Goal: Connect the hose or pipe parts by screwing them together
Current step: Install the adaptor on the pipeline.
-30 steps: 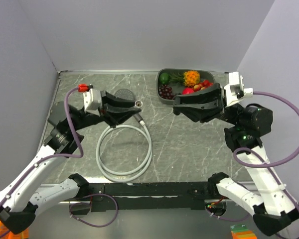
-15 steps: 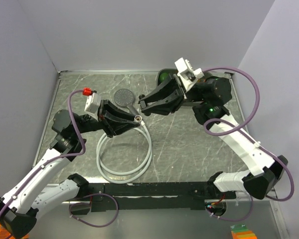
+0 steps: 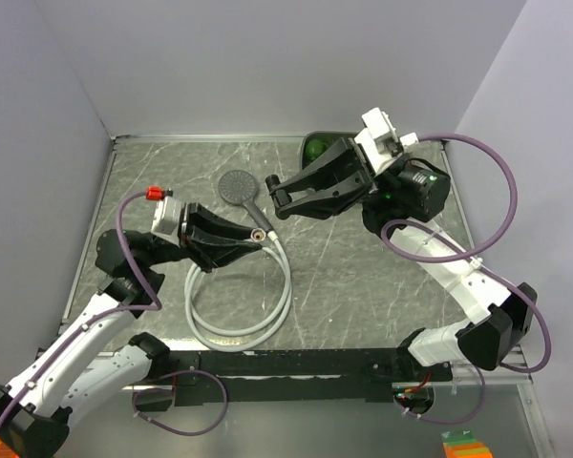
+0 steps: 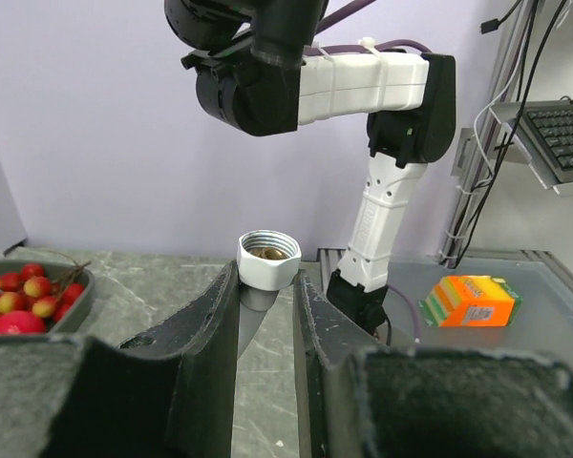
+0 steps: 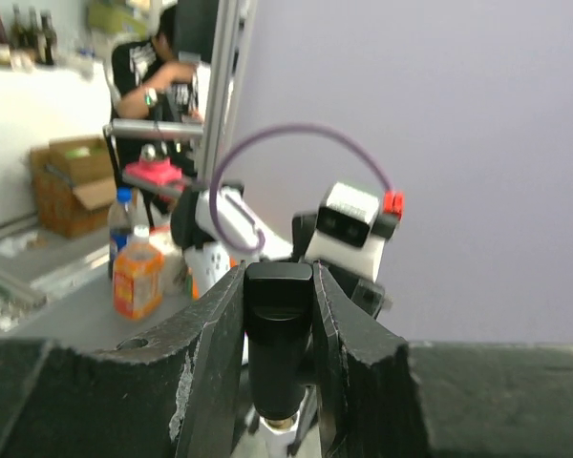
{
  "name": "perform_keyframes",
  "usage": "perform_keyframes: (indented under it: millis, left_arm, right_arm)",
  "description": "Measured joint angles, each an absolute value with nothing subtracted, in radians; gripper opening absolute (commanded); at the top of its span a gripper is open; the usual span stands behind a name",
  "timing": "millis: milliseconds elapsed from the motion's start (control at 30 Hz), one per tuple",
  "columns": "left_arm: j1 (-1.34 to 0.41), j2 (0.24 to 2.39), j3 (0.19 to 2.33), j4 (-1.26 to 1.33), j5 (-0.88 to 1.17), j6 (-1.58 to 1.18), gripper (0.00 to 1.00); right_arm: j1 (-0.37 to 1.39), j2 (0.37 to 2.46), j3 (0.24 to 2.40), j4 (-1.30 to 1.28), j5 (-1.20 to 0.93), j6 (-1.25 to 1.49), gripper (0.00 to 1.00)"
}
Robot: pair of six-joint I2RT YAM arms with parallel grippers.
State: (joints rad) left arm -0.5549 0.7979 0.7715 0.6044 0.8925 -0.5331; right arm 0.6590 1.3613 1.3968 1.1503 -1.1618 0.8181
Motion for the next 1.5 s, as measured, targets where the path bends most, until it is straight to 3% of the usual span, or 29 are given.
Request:
perform_keyframes:
  millis: [267, 567, 1500]
  left_arm:
    - [-0.528, 0.759, 0.728, 0.669, 0.878, -0.486, 0.01]
    - [-0.520, 0.755, 0.723, 0.669, 0.787, -0.403, 0.01]
    - [-0.521, 0.784, 0.771, 0.526, 0.631, -0.433, 0.01]
  right_arm:
    - [0.673, 1.411, 1.354, 1.281, -1.010, 0.978, 0.00]
    - [0.707, 1.436, 1.319, 1.282, -0.933, 0.978, 0.00]
    - [0.731, 1.490, 1.308, 1.202, -0.944, 0.867, 0.00]
